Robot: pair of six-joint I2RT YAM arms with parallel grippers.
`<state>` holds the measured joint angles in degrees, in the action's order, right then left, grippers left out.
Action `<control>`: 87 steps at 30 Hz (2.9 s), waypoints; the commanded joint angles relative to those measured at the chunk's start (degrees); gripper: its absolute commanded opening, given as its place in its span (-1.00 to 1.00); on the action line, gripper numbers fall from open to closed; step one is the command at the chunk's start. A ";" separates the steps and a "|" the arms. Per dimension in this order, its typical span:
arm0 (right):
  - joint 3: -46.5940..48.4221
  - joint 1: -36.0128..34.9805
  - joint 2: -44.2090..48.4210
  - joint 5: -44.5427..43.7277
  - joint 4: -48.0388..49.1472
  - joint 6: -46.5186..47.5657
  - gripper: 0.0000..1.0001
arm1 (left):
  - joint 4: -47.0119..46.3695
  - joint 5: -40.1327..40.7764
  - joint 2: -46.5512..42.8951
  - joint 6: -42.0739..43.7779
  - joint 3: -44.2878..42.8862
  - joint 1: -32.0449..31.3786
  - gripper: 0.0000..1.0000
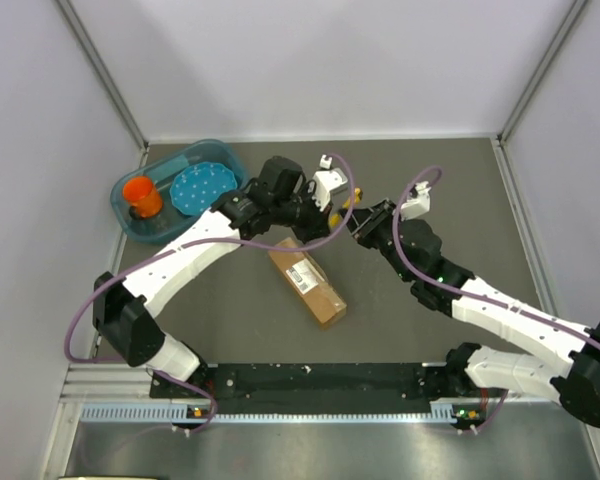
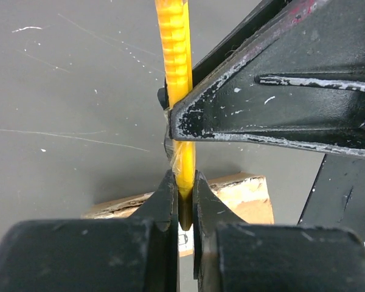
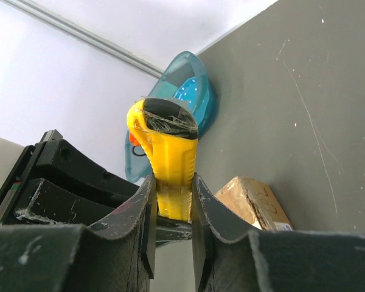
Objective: Unpack the express box
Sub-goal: Pick up the knife from the center of the board, then cut the express box at the center of the board.
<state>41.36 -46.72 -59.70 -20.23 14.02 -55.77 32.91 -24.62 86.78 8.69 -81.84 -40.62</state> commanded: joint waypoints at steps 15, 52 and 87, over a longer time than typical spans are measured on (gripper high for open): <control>11.89 -0.74 -5.95 0.98 -4.96 -2.15 -0.16 | -3.90 27.60 -0.74 8.62 4.05 -7.45 -1.00; -1.55 7.15 -2.72 5.63 3.45 -13.93 -0.16 | -5.83 36.92 -4.60 12.74 9.06 -9.65 -1.00; 5.83 21.67 -8.77 50.02 5.22 -31.51 -0.08 | -16.91 51.60 -7.77 42.64 18.56 -13.25 -1.00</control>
<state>44.99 -25.08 -71.20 28.71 13.72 -86.17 15.35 26.59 77.01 50.72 -64.29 -52.84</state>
